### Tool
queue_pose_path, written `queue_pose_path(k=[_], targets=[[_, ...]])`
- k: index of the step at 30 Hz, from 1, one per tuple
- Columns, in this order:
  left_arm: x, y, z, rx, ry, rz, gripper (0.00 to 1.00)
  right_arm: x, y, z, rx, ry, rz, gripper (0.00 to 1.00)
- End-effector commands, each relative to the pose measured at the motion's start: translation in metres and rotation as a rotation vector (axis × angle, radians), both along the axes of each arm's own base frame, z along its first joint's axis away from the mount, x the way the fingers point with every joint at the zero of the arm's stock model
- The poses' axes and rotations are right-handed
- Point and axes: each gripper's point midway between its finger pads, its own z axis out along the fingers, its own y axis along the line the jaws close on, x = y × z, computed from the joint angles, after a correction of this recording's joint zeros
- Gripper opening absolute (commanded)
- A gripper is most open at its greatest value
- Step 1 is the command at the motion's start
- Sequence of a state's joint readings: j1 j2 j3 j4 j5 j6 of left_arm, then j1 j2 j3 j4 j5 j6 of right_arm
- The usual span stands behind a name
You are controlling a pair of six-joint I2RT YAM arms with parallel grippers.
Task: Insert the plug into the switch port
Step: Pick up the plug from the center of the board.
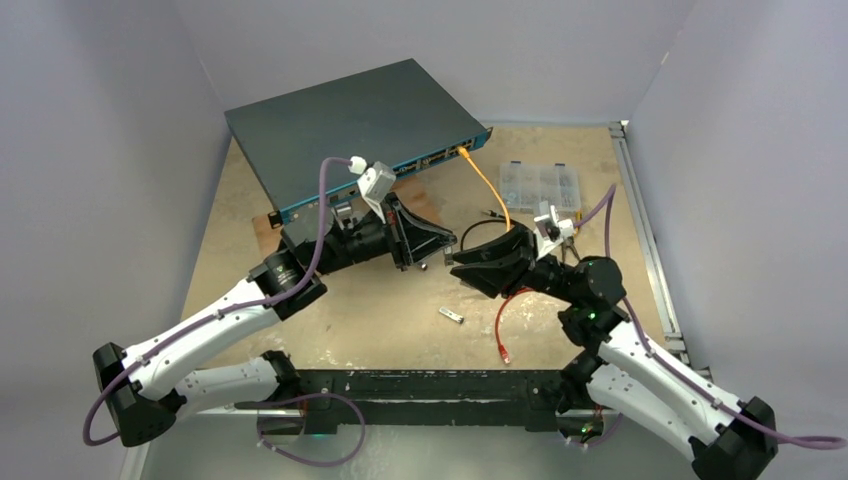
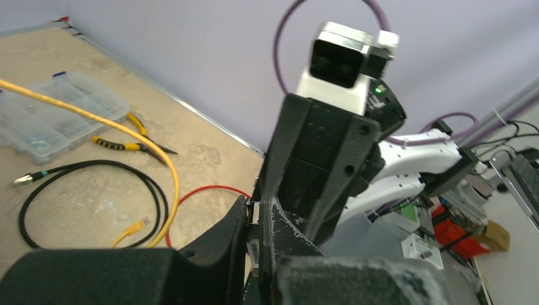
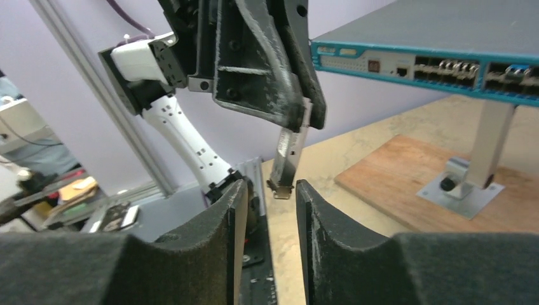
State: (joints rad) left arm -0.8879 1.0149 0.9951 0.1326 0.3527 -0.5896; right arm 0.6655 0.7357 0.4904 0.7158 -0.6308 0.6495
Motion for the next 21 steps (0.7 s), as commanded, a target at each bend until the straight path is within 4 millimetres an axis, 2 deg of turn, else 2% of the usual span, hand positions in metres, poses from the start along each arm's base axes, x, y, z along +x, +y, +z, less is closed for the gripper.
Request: queue_pose_path(k=[1,5,10,14,21], targets=[[0.020,0.013,0.013,-0.085,0.033,0.143,0.00,0.012,-0.012,0.016,0.011,-0.134,-0.141,0.41],[0.033,0.018,0.008,-0.108,0.081,0.219,0.00,0.018,-0.018,0.015,0.011,-0.197,-0.208,0.50],[0.038,0.019,0.010,-0.149,0.122,0.250,0.00,0.025,-0.019,0.009,-0.005,-0.223,-0.248,0.57],[0.043,0.019,0.006,-0.173,0.176,0.271,0.00,0.032,-0.019,0.005,-0.016,-0.238,-0.282,0.59],[0.052,0.023,0.000,-0.225,0.302,0.330,0.00,0.041,-0.023,0.020,0.015,-0.325,-0.408,0.60]])
